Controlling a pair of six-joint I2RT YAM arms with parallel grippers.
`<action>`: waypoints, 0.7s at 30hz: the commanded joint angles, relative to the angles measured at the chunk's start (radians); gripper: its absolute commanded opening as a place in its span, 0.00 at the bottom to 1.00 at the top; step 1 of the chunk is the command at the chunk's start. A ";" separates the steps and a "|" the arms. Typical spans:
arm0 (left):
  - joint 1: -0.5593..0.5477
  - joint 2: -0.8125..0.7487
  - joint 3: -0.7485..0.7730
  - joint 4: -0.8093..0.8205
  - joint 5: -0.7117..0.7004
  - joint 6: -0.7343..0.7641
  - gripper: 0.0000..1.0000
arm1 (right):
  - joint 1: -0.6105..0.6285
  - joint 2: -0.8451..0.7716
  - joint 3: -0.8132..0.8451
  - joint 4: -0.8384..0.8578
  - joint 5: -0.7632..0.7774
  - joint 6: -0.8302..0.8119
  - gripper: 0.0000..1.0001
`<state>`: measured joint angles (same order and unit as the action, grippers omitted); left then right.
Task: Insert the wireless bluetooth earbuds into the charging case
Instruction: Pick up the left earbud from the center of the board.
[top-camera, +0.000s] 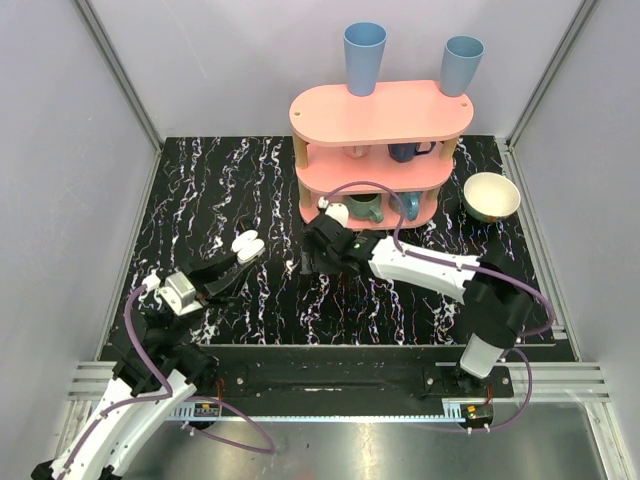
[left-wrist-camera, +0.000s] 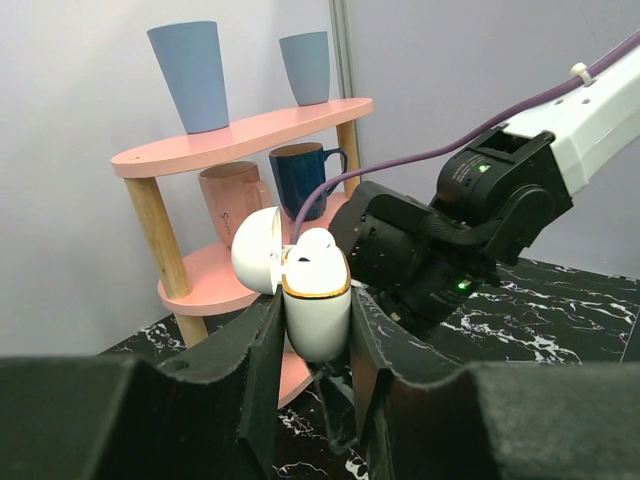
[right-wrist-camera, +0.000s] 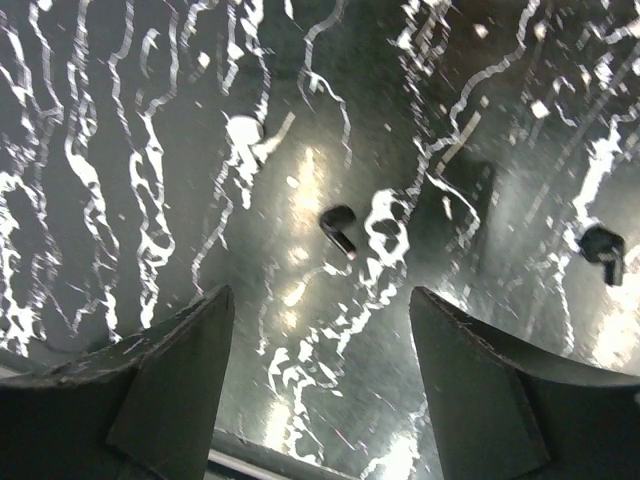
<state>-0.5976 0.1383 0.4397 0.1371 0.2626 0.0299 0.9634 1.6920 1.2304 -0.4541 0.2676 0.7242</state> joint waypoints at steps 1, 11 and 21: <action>-0.001 -0.022 0.050 -0.001 -0.036 0.013 0.00 | -0.003 0.066 0.099 0.071 0.034 0.111 0.79; -0.001 -0.063 0.080 -0.086 -0.051 0.053 0.00 | -0.003 0.307 0.294 0.031 0.028 0.236 0.77; -0.001 -0.112 0.077 -0.133 -0.079 0.070 0.00 | -0.003 0.440 0.435 -0.027 0.062 0.261 0.70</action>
<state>-0.5976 0.0422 0.4820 0.0128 0.2214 0.0788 0.9634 2.0830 1.5597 -0.4431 0.3054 0.9714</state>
